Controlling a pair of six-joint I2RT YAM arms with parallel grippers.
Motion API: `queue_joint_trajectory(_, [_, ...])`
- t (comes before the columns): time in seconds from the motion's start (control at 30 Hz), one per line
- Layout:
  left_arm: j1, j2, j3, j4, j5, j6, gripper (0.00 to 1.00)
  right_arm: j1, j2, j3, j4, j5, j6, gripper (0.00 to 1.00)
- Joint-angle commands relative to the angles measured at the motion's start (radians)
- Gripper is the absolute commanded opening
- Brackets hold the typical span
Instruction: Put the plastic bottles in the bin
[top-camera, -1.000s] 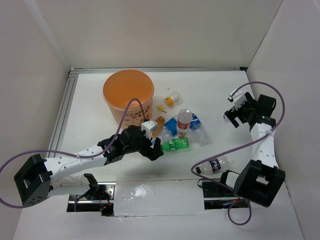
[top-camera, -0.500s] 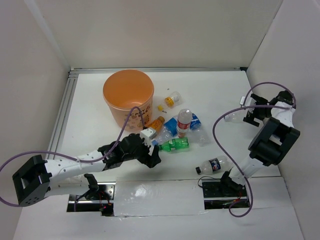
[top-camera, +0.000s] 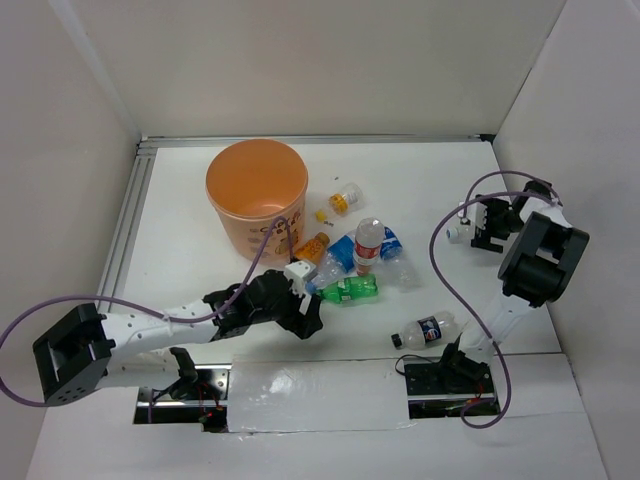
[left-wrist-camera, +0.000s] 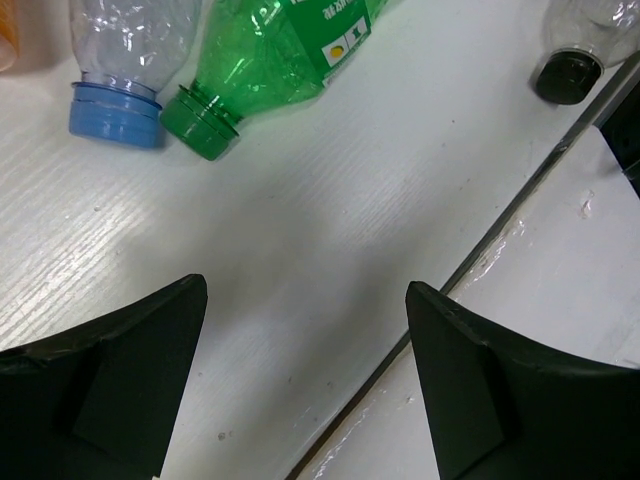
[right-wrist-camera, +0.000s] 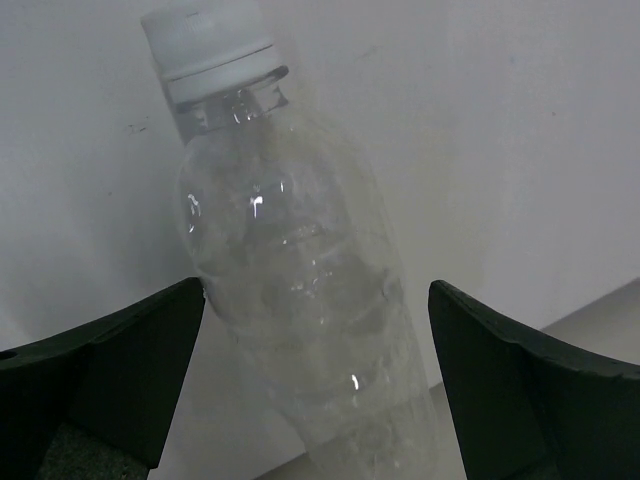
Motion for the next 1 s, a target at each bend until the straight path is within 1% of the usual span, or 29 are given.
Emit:
queue_joint_trajectory(0.0, [-0.018, 0.012, 0.046, 0.009, -0.002, -0.029, 0.93, 0.026, 0.053, 0.042, 0.093, 0.054, -0.167, 1.0])
queue_joint_trajectory(0.1, [-0.028, 0.021, 0.069, -0.004, -0.02, -0.029, 0.93, 0.037, 0.098, 0.055, 0.093, 0.082, -0.167, 0.99])
queue_joint_trajectory(0.2, [-0.039, 0.021, 0.078, -0.013, -0.03, -0.047, 0.93, 0.046, 0.128, 0.064, 0.039, 0.111, -0.167, 0.87])
queue_joint_trajectory(0.23, [-0.05, 0.012, 0.078, -0.013, -0.04, -0.06, 0.93, 0.046, 0.128, 0.064, 0.001, 0.111, -0.167, 0.72])
queue_joint_trajectory(0.27, [-0.05, 0.012, 0.078, -0.013, -0.05, -0.069, 0.93, 0.046, 0.128, 0.076, -0.025, 0.111, -0.167, 0.63])
queue_joint_trajectory(0.3, [-0.05, 0.012, 0.078, -0.013, -0.05, -0.083, 0.93, 0.046, 0.128, 0.085, -0.057, 0.094, -0.167, 0.55])
queue_joint_trajectory(0.33, [-0.061, 0.0, 0.068, -0.002, -0.05, -0.083, 0.92, 0.056, 0.119, 0.105, -0.093, 0.065, -0.167, 0.48])
queue_joint_trajectory(0.37, [-0.061, -0.014, 0.057, -0.002, -0.06, -0.098, 0.92, 0.056, 0.095, 0.114, -0.164, 0.041, -0.176, 0.44])
queue_joint_trajectory(0.4, [-0.061, -0.023, 0.057, 0.024, -0.07, -0.115, 0.92, 0.056, 0.078, 0.124, -0.198, 0.013, -0.176, 0.36])
queue_joint_trajectory(0.43, [-0.071, -0.032, 0.042, 0.036, -0.07, -0.115, 0.92, 0.056, 0.056, 0.143, -0.231, -0.051, -0.176, 0.33])
queue_joint_trajectory(0.5, [-0.071, -0.048, 0.023, 0.064, -0.079, -0.13, 0.92, 0.068, -0.019, 0.165, -0.304, -0.131, -0.162, 0.3])
queue_joint_trajectory(0.53, [-0.071, -0.061, 0.008, 0.091, -0.079, -0.142, 0.91, 0.085, -0.045, 0.179, -0.323, -0.175, -0.132, 0.3])
queue_joint_trajectory(0.57, [-0.071, -0.061, -0.006, 0.105, -0.079, -0.142, 0.91, 0.12, -0.101, 0.215, -0.323, -0.256, -0.087, 0.3])
queue_joint_trajectory(0.6, [-0.071, -0.072, -0.006, 0.116, -0.091, -0.152, 0.91, 0.144, -0.128, 0.237, -0.3, -0.295, 0.074, 0.3])
queue_joint_trajectory(0.63, [-0.071, -0.072, -0.006, 0.116, -0.091, -0.152, 0.91, 0.175, -0.152, 0.261, -0.264, -0.329, 0.179, 0.3])
queue_joint_trajectory(0.67, [-0.081, -0.072, -0.006, 0.127, -0.103, -0.141, 0.91, 0.244, -0.177, 0.309, -0.212, -0.376, 0.295, 0.3])
queue_joint_trajectory(0.7, [-0.081, -0.072, -0.006, 0.127, -0.103, -0.13, 0.91, 0.279, -0.222, 0.328, -0.059, -0.393, 0.429, 0.3])
queue_joint_trajectory(0.73, [-0.09, -0.072, -0.006, 0.127, -0.116, -0.113, 0.89, 0.315, -0.238, 0.346, 0.02, -0.406, 0.677, 0.3])
queue_joint_trajectory(0.77, [-0.09, -0.072, -0.006, 0.127, -0.116, -0.077, 0.89, 0.351, -0.25, 0.389, 0.084, -0.432, 0.77, 0.3])
queue_joint_trajectory(0.8, [-0.102, -0.072, -0.006, 0.118, -0.129, -0.057, 0.89, 0.429, -0.251, 0.418, 0.173, -0.432, 0.845, 0.3])
queue_joint_trajectory(0.83, [-0.102, -0.072, -0.006, 0.107, -0.149, -0.035, 0.89, 0.471, -0.251, 0.452, 0.212, -0.432, 0.991, 0.3])
queue_joint_trajectory(0.87, [-0.113, -0.072, -0.006, 0.107, -0.158, 0.006, 0.89, 0.512, -0.251, 0.485, 0.249, -0.441, 1.058, 0.3])
queue_joint_trajectory(0.9, [-0.123, -0.083, -0.015, 0.098, -0.159, 0.028, 0.89, 0.592, -0.225, 0.553, 0.313, -0.441, 1.115, 0.3])
queue_joint_trajectory(0.93, [-0.124, -0.098, -0.015, 0.098, -0.169, 0.043, 0.88, 0.629, -0.212, 0.587, 0.349, -0.441, 1.176, 0.3])
queue_joint_trajectory(0.97, [-0.134, -0.107, -0.028, 0.098, -0.186, 0.052, 0.88, 0.664, -0.194, 0.622, 0.376, -0.432, 1.292, 0.3])
